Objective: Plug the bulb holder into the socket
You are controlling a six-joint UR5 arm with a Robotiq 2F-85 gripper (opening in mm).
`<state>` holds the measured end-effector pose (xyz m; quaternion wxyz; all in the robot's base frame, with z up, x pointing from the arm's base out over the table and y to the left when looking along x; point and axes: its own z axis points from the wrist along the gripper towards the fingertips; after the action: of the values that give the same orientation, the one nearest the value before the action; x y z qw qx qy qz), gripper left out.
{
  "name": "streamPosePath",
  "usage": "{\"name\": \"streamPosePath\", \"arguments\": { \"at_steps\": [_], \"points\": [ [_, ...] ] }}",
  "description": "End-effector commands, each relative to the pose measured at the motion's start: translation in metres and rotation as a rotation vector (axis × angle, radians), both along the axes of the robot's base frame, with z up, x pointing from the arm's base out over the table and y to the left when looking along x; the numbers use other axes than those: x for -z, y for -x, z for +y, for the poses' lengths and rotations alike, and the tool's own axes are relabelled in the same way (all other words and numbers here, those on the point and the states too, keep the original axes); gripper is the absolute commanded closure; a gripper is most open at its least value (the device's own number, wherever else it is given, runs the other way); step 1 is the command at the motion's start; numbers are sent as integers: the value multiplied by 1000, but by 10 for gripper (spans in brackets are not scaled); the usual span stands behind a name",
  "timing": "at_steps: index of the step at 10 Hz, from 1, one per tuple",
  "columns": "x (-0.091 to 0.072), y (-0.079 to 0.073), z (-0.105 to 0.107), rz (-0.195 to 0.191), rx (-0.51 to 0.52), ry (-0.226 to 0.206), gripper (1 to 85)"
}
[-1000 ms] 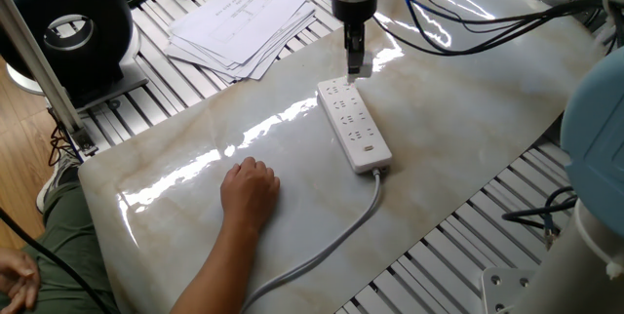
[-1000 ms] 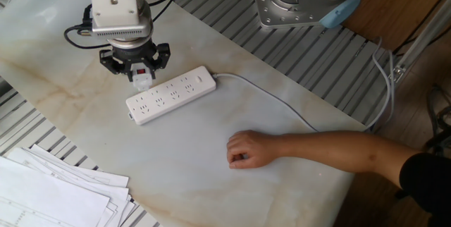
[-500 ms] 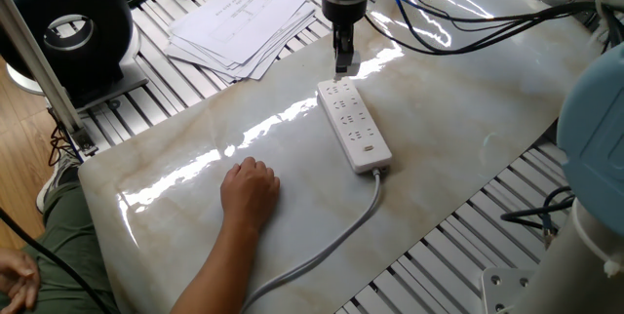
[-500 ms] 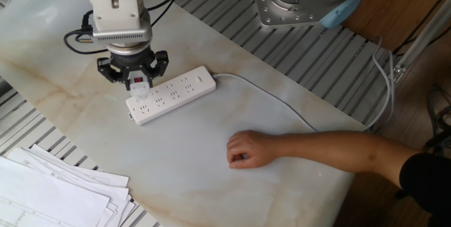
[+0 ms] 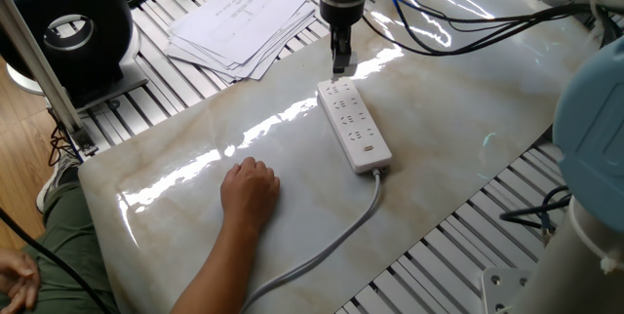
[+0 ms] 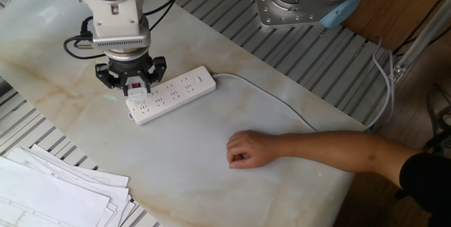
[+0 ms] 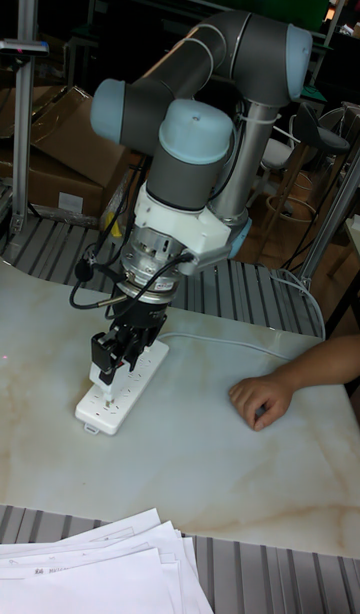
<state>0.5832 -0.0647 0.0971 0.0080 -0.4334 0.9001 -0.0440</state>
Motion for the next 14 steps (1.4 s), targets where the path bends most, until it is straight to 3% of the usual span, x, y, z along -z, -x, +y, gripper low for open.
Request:
{"name": "streamPosePath", "arguments": {
  "at_steps": [1,4,14],
  "points": [
    [3,2,2,13,-16,-12,843],
    [2,6,1,26,-46,-15,843],
    [6,4,-3,14,-91,-14,843]
  ]
}}
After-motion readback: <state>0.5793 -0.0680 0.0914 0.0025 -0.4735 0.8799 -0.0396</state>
